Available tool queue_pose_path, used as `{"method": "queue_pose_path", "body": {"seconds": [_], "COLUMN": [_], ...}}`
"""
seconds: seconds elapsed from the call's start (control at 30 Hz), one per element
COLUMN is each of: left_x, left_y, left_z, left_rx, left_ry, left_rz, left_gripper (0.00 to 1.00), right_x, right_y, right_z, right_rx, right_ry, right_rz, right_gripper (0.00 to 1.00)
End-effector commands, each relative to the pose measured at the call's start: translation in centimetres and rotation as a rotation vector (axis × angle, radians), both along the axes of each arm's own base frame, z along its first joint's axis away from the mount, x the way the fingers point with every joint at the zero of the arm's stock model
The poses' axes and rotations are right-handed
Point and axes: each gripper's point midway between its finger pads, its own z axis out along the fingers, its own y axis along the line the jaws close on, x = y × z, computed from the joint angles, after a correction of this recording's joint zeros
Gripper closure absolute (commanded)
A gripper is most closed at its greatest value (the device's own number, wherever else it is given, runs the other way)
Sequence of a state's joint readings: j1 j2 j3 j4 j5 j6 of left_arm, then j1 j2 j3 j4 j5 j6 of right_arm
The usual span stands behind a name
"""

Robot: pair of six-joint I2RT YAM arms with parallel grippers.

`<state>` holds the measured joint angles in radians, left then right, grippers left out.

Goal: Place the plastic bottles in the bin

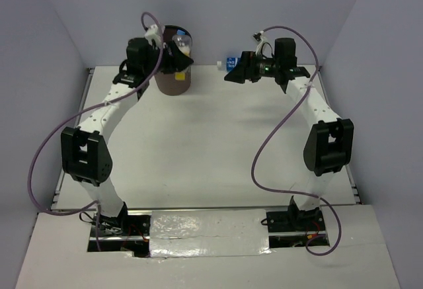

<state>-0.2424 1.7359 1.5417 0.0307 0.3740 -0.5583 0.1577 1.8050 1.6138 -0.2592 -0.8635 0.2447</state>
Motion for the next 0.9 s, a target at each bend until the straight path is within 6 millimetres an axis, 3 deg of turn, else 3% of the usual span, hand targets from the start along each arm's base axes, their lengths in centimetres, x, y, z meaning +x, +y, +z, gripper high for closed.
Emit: {"method": "queue_pose_path", "body": {"seconds": [0.0, 0.1, 0.23, 0.3, 0.37, 0.4, 0.43, 0.47, 0.53, 0.57, 0.73, 0.8, 0.87], "left_x": [3.2, 6.0, 9.7, 11.4, 12.7, 13.7, 14.1, 14.7, 15.2, 15.3, 14.3, 13.4, 12.3], "left_y": [1.0, 2.9, 5.7, 6.6, 7.3, 7.9, 8.2, 8.2, 8.4, 8.4, 8.8, 9.0, 9.4], "left_z": [6.9, 9.3, 8.8, 7.7, 6.7, 6.0, 5.8, 5.6, 5.5, 5.9, 7.4, 8.8, 10.3], "left_rx": [-0.095, -0.17, -0.207, -0.191, -0.158, -0.144, -0.127, -0.12, -0.103, -0.103, -0.079, -0.07, -0.057], "left_ry": [-0.184, -0.235, -0.219, -0.197, -0.192, -0.183, -0.187, -0.188, -0.187, -0.192, -0.213, -0.233, -0.249], "left_rz": [-0.021, 0.042, 0.168, 0.224, 0.271, 0.307, 0.32, 0.324, 0.334, 0.333, 0.339, 0.342, 0.353], "left_gripper": [0.61, 0.59, 0.53, 0.44, 0.28, 0.23, 0.14, 0.12, 0.03, 0.01, 0.01, 0.01, 0.01], "right_x": [-2.3, -2.2, -0.8, 0.6, 2.4, 3.9, 5.1, 6.5, 8.9, 9.7, 12.7, 14.0, 15.7], "right_y": [1.2, 0.9, 0.0, -0.5, -0.9, -1.0, -1.3, -1.6, -2.9, -3.3, -3.5, -4.3, -6.2], "right_z": [2.6, 1.7, 0.6, 0.1, -1.3, -0.6, -2.5, -1.1, -3.6, -3.5, -5.2, -6.1, -8.2], "right_rx": [-0.002, -0.047, -0.092, -0.111, -0.118, -0.12, -0.132, -0.083, -0.103, -0.091, -0.059, -0.028, 0.063], "right_ry": [-0.181, -0.191, -0.145, -0.116, -0.013, 0.004, 0.081, 0.129, 0.22, 0.222, 0.204, 0.235, 0.356], "right_rz": [0.148, 0.138, 0.042, -0.027, -0.143, -0.217, -0.276, -0.368, -0.505, -0.545, -0.614, -0.656, -0.731], "right_gripper": [0.0, 0.0, 0.0, 0.0, 0.0, 0.0, 0.0, 0.0, 0.0, 0.0, 0.0, 0.01, 0.0]}}
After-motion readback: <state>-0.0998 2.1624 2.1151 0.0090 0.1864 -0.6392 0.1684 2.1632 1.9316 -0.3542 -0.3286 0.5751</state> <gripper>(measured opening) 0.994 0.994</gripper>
